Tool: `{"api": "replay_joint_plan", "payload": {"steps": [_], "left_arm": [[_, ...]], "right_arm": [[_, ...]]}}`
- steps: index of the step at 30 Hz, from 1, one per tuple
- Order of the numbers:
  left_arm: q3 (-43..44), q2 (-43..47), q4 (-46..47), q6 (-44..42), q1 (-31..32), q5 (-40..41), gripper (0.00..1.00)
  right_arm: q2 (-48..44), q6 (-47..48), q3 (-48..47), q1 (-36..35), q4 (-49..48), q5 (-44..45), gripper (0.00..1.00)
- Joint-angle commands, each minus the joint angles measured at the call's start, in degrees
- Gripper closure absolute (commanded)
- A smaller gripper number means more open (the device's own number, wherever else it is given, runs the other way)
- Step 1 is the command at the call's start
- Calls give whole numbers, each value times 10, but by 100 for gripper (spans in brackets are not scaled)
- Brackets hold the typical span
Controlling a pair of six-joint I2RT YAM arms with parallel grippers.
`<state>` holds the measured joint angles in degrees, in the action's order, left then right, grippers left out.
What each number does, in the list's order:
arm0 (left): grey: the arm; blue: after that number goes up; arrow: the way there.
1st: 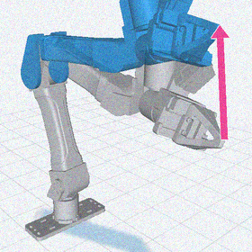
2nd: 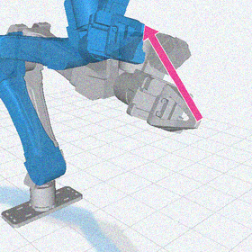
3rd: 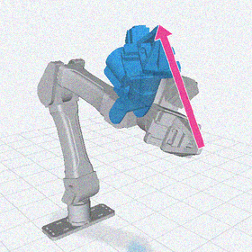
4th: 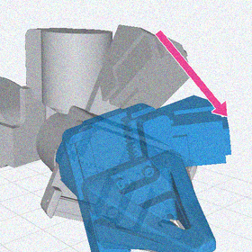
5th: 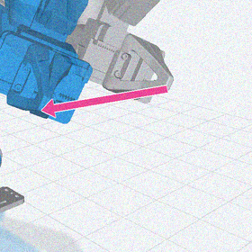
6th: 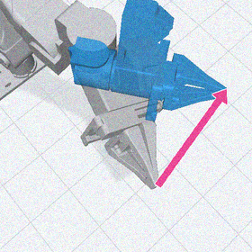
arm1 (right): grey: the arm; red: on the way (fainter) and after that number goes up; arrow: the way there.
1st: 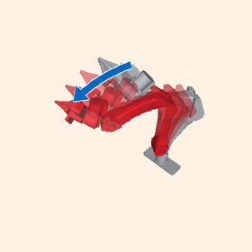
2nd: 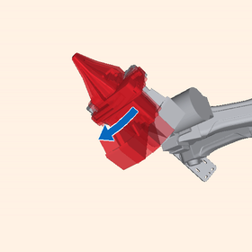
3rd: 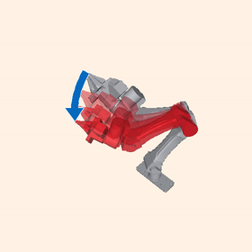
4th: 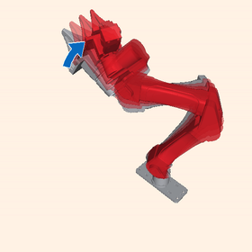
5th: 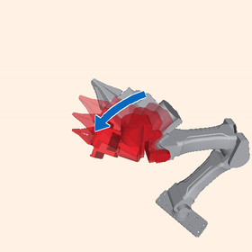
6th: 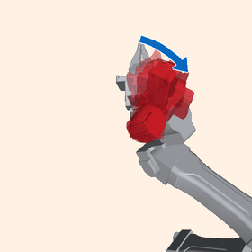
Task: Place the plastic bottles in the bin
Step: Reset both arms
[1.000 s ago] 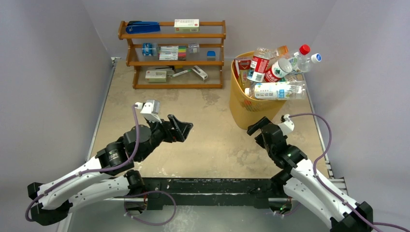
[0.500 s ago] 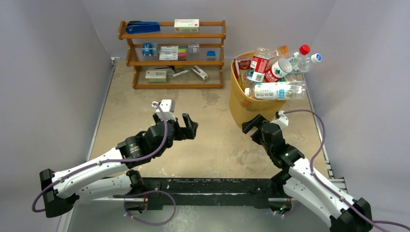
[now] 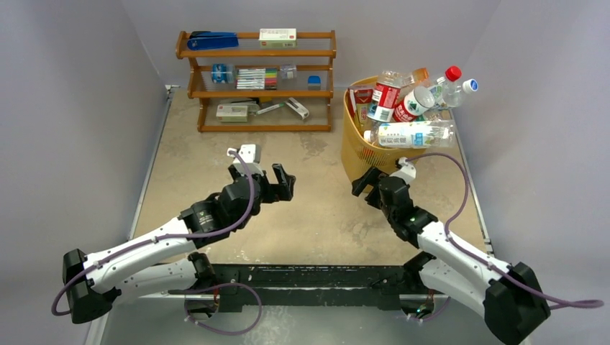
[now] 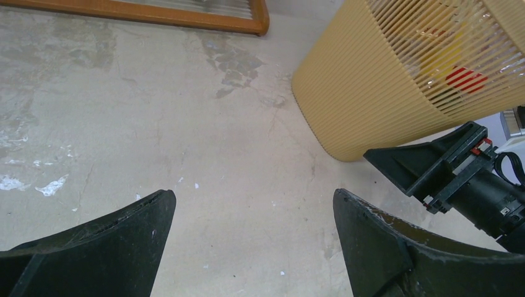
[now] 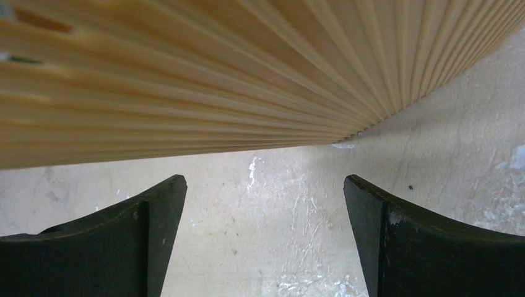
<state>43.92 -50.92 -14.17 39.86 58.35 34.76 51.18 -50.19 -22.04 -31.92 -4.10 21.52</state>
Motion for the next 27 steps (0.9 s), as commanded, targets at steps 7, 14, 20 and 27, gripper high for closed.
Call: {"api": "replay_joint_plan", "payload": {"steps": [7,14,20,27], "left_arm": [[-26,18,45,-25,-67,-18,1],[-48,16,66,-31,-99,-12,1],[-50,-1,91,-41,-106,17,1],[-67,-16,110,-30,-106,60,1]], "right_arm": [[97,59,-51,31,-119,-11,0],[139,96,-64,95,-165,-68,0],[166,140,-96,132,-142,-99,0],[68,135,-72,151,-57,-55,0]]}}
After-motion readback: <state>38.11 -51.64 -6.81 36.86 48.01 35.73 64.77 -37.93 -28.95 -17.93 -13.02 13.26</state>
